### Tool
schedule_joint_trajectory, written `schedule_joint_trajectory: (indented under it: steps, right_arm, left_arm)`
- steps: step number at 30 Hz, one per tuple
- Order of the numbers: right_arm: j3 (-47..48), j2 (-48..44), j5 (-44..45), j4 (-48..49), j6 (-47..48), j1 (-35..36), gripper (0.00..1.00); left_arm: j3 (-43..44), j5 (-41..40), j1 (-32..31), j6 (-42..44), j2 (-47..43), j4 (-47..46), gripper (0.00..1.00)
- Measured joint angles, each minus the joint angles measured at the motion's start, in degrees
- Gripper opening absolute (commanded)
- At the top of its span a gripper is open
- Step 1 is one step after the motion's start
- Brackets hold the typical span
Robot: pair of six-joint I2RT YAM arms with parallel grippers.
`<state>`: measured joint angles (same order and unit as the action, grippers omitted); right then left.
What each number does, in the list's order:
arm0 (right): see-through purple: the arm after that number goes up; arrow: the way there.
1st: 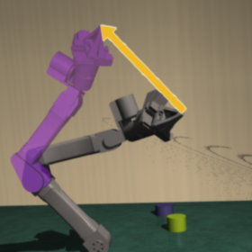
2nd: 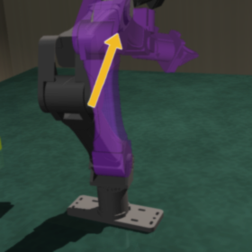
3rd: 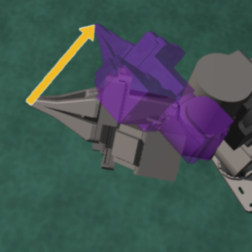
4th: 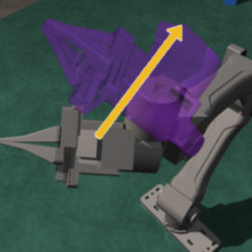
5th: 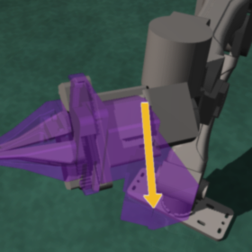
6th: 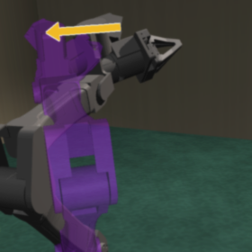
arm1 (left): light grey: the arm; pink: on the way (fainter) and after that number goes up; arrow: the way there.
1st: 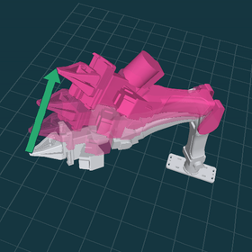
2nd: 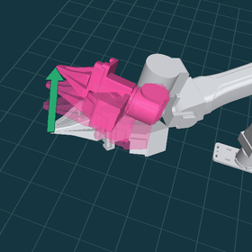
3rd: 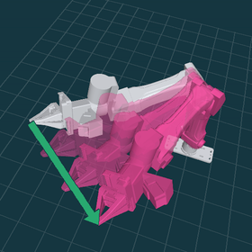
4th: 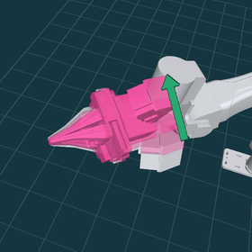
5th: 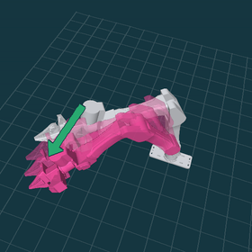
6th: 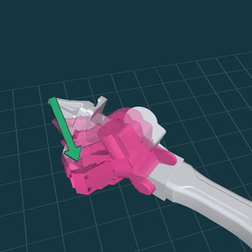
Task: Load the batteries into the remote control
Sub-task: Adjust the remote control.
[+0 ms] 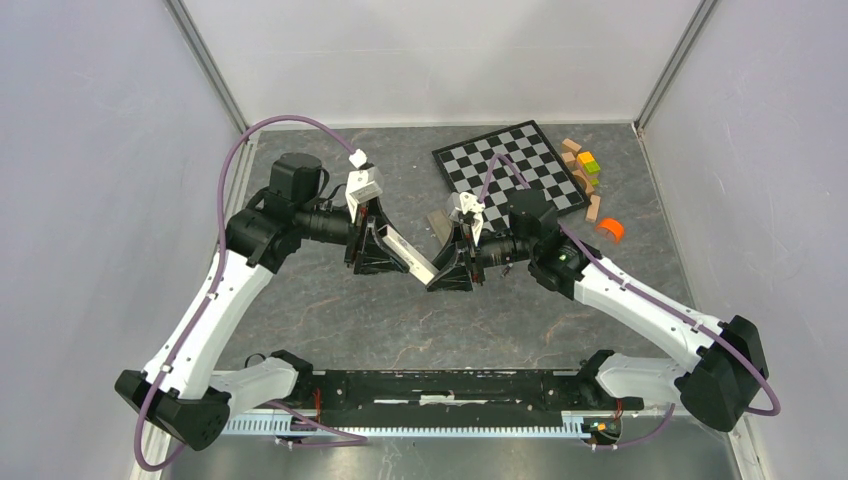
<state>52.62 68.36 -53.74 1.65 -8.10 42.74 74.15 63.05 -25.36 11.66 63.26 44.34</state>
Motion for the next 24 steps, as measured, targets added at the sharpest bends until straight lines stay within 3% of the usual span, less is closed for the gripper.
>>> schedule_joint_trajectory:
  steps: [3, 9, 16, 24]
  right_arm:
    - [0.00, 0.00, 0.00, 0.00, 0.00, 0.00, 0.00]
    - [0.00, 0.00, -0.17, 0.00, 0.00, 0.02, 0.00]
    - [0.00, 0.00, -0.20, -0.11, 0.00, 0.02, 0.00]
    - [0.00, 0.00, -0.04, -0.39, -0.52, 0.00, 0.00]
  left_arm:
    - [0.00, -0.02, 0.00, 0.09, 0.00, 0.68, 0.61]
    - [0.00, -0.26, 0.00, 0.22, 0.04, 1.49, 0.46]
    - [0.04, -0.98, 0.00, 0.28, 0.79, 1.42, 0.42]
    - [0.04, -1.33, 0.00, 0.50, 0.83, 1.36, 0.10]
